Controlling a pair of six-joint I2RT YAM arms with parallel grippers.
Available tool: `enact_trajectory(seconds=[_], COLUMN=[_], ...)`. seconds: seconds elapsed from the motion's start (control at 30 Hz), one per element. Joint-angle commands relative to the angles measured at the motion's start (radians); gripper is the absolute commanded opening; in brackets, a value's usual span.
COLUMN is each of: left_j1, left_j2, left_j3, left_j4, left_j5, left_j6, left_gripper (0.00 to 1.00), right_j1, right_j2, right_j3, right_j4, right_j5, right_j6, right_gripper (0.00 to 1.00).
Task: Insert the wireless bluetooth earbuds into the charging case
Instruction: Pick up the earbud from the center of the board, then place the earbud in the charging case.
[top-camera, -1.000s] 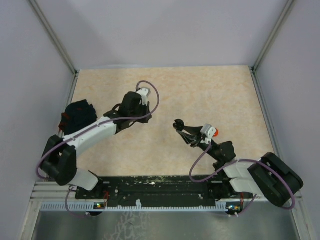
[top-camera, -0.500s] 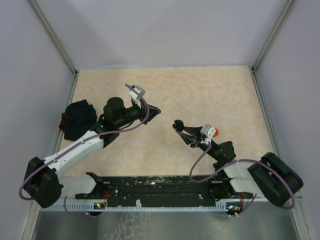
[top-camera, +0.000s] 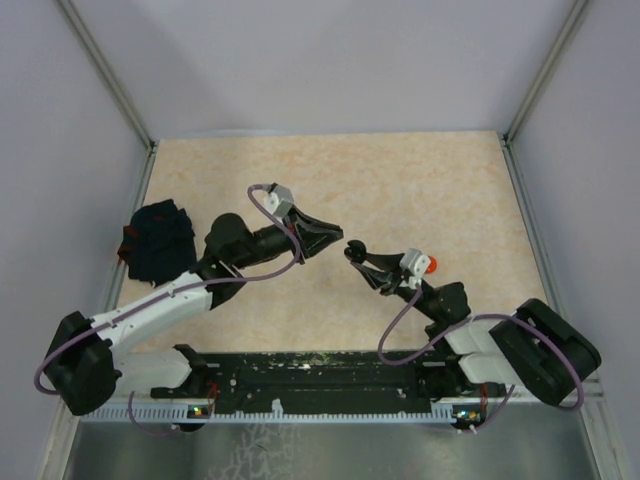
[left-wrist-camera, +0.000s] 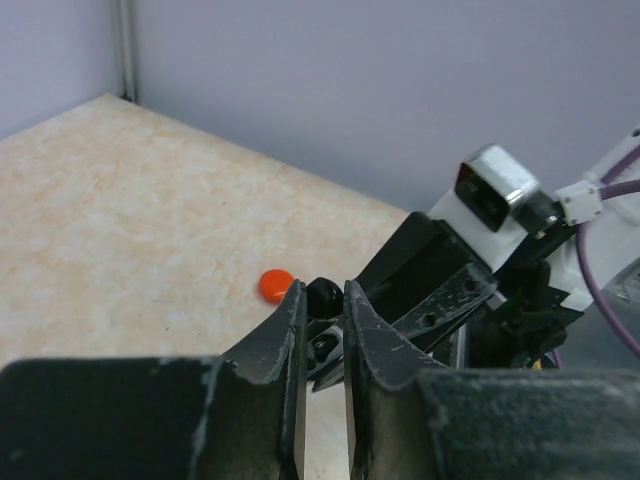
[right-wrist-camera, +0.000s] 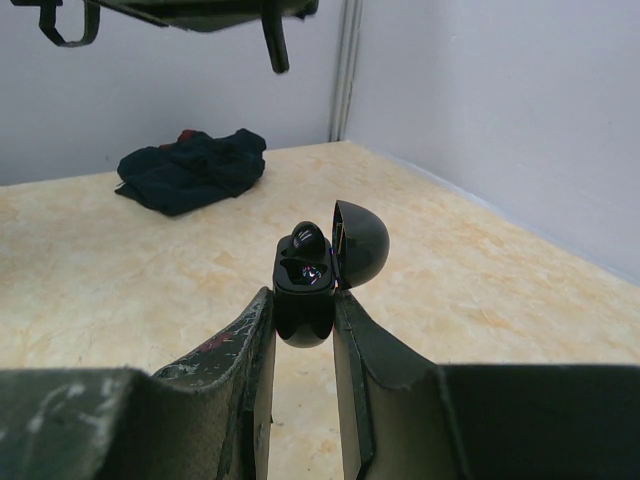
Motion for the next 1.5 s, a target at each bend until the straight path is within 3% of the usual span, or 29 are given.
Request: enact_trajectory(seconds=[0.0, 0.53, 1.47], left_j1=[-0.055, -0.149, -0.240], left_j2=[0.024, 0.076, 0.139], left_j3=[-0.004, -0.086, -0.130], left_j4=[0.155, 0.337, 0.426], left_j5=[-0.006, -0.143, -0.334], left_j6=[-0.043, -0.094, -0.105], left_gripper=[0.09, 0.08, 0.08], right_j1=[0.000, 0.000, 0.000], right_j2=[0.027, -0.005, -0.065], right_j3=[0.034, 0.044, 0.035], right_j4=[0.124, 0.168, 0.168], right_j5=[-0.021, -0.026, -0.015], right_j6=[0.016, -0.010, -0.002], right_gripper=[0.00, 0.00, 0.00])
